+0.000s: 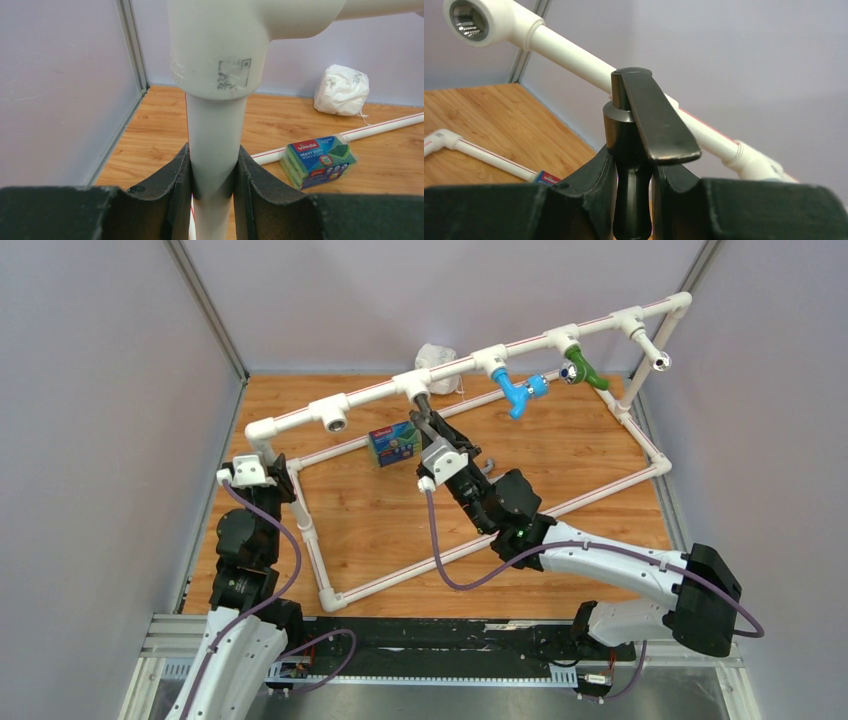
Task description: Install the water faucets
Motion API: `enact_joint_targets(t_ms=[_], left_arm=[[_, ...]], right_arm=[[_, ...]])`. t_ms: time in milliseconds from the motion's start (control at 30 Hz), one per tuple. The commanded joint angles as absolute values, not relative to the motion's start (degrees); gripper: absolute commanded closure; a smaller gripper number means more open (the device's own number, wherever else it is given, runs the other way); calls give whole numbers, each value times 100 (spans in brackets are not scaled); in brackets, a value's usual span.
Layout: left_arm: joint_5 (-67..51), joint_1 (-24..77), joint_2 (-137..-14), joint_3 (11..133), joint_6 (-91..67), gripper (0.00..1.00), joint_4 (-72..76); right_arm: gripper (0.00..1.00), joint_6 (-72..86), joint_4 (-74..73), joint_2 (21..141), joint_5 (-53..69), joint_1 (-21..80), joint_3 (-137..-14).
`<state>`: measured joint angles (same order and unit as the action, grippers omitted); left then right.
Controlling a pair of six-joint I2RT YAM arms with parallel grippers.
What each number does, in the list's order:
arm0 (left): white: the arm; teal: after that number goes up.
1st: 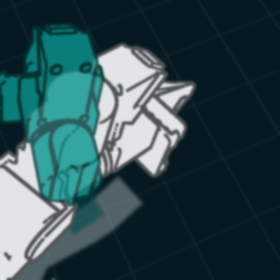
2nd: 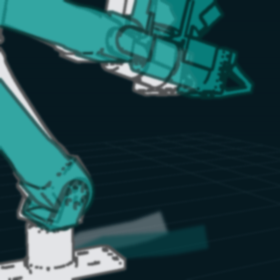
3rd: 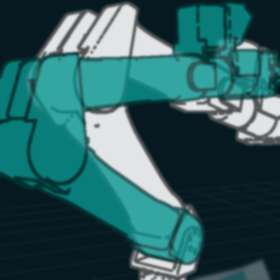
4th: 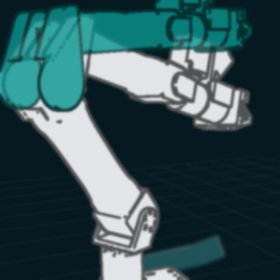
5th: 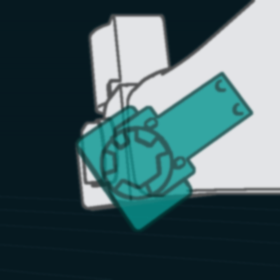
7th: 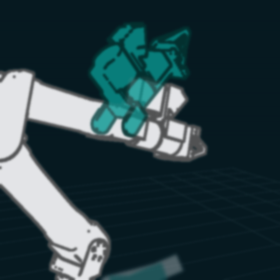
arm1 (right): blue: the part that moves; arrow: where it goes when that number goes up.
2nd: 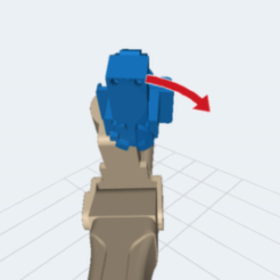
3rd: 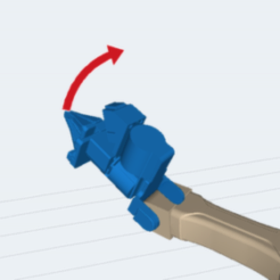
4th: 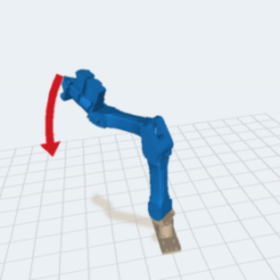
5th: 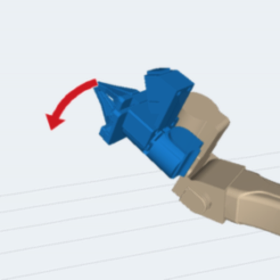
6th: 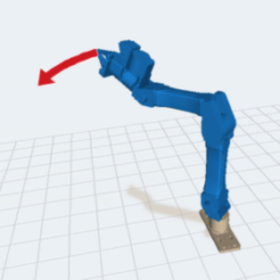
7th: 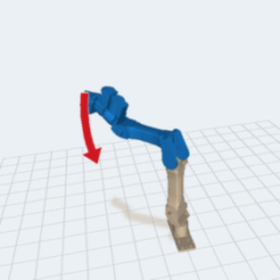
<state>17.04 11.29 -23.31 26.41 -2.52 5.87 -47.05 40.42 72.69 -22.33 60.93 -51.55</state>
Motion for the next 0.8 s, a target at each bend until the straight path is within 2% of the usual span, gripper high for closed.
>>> enact_joint_targets(t_ms=[0, 200, 400, 600, 767], left_arm=[[1925, 1099, -2224, 2742, -316, 100, 650], [1934, 1151, -2206, 2742, -325, 100, 659], [1951, 1169, -2162, 2733, -325, 100, 677], [1960, 1230, -2180, 2733, -334, 100, 685], [1960, 1274, -2188, 2733, -334, 100, 677]], right_arm=[[100, -2896, 4596, 7312, -3023, 6012, -5625], [100, -873, 5264, 7321, -3725, 5889, -5353], [100, 1719, 5282, 7286, -4577, 5801, -5247], [100, 4733, 3773, 7128, -5326, 5774, -5396], [98, 5712, 3524, 7049, -5327, 5783, -5309]])
